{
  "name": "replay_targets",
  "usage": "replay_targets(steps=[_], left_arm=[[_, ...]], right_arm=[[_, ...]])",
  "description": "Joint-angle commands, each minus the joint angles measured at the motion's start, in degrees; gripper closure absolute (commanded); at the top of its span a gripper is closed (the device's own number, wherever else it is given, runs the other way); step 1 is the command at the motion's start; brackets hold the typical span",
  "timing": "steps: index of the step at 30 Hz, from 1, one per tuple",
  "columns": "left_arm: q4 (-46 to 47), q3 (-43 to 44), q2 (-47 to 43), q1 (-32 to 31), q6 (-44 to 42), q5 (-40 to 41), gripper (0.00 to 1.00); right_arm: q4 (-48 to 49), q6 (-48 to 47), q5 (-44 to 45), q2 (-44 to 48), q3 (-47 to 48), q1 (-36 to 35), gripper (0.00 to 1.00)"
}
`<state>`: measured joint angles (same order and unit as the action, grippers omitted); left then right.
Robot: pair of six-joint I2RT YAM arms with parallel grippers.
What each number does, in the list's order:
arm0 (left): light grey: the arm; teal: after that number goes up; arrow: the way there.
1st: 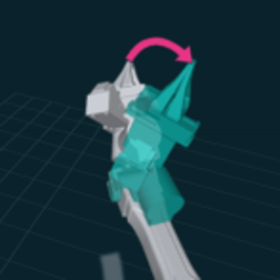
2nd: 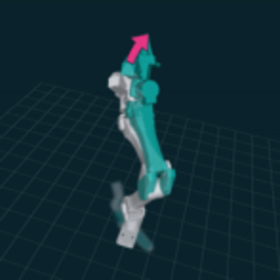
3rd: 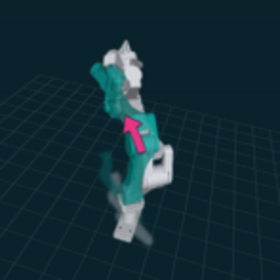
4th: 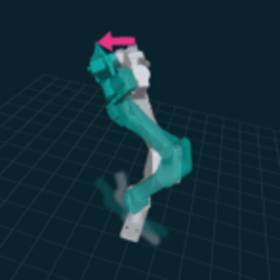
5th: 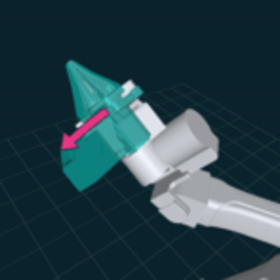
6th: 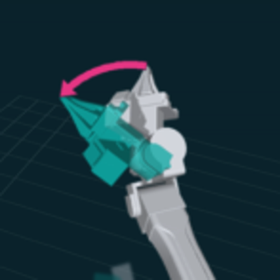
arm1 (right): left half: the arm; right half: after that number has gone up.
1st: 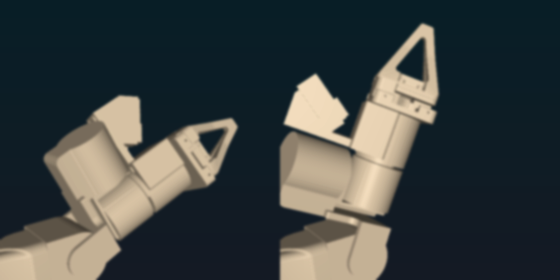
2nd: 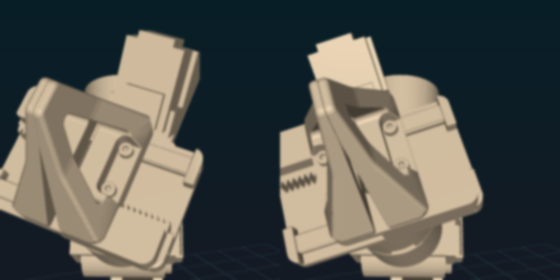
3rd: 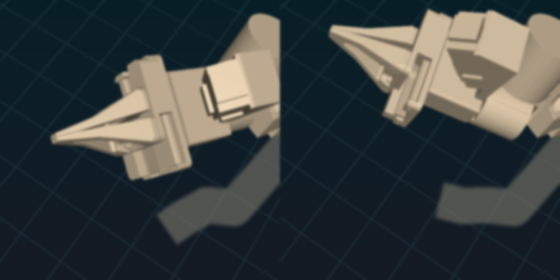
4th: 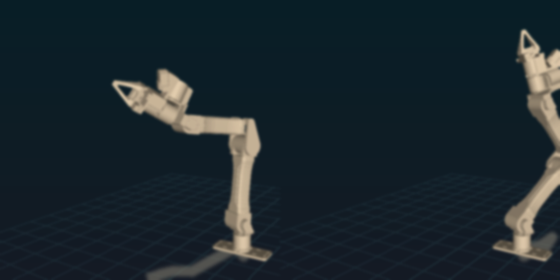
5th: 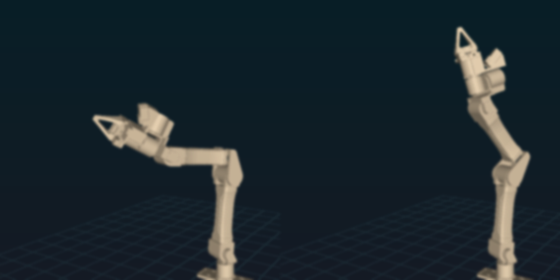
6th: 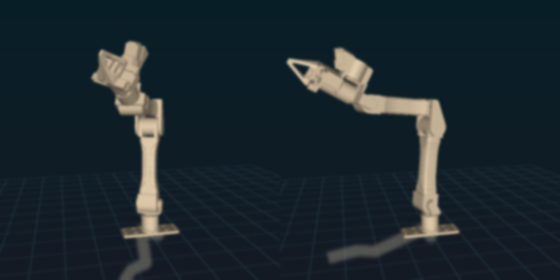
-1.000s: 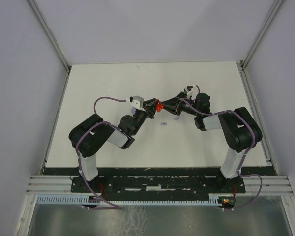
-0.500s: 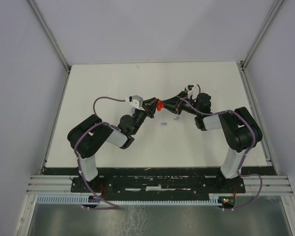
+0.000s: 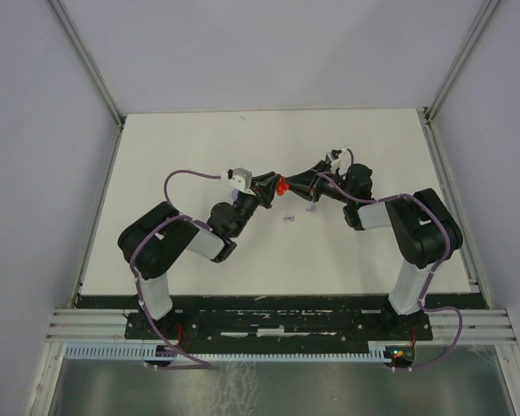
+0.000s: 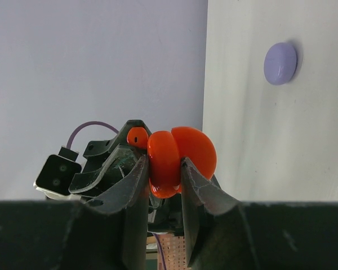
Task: Insert the wireless bluetooth earbuds into the charging case
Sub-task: Place the earbud in the charging case.
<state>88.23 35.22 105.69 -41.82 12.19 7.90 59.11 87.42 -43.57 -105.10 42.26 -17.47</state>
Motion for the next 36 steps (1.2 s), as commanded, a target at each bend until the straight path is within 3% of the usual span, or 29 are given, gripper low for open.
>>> replay_targets(steps=[1, 36], left_arm=[[8.86, -0.63, -2.24, 0.25, -0.6, -0.69, 0.97], [7.79, 1.08, -0.93, 0.16, 1.7, -2.35, 0.97]], right_arm=[[4.96, 0.59, -1.34, 1.38, 0.01, 0.43, 0.99], [5.49, 0.85, -1.51, 1.29, -0.06, 0.56, 0.99]])
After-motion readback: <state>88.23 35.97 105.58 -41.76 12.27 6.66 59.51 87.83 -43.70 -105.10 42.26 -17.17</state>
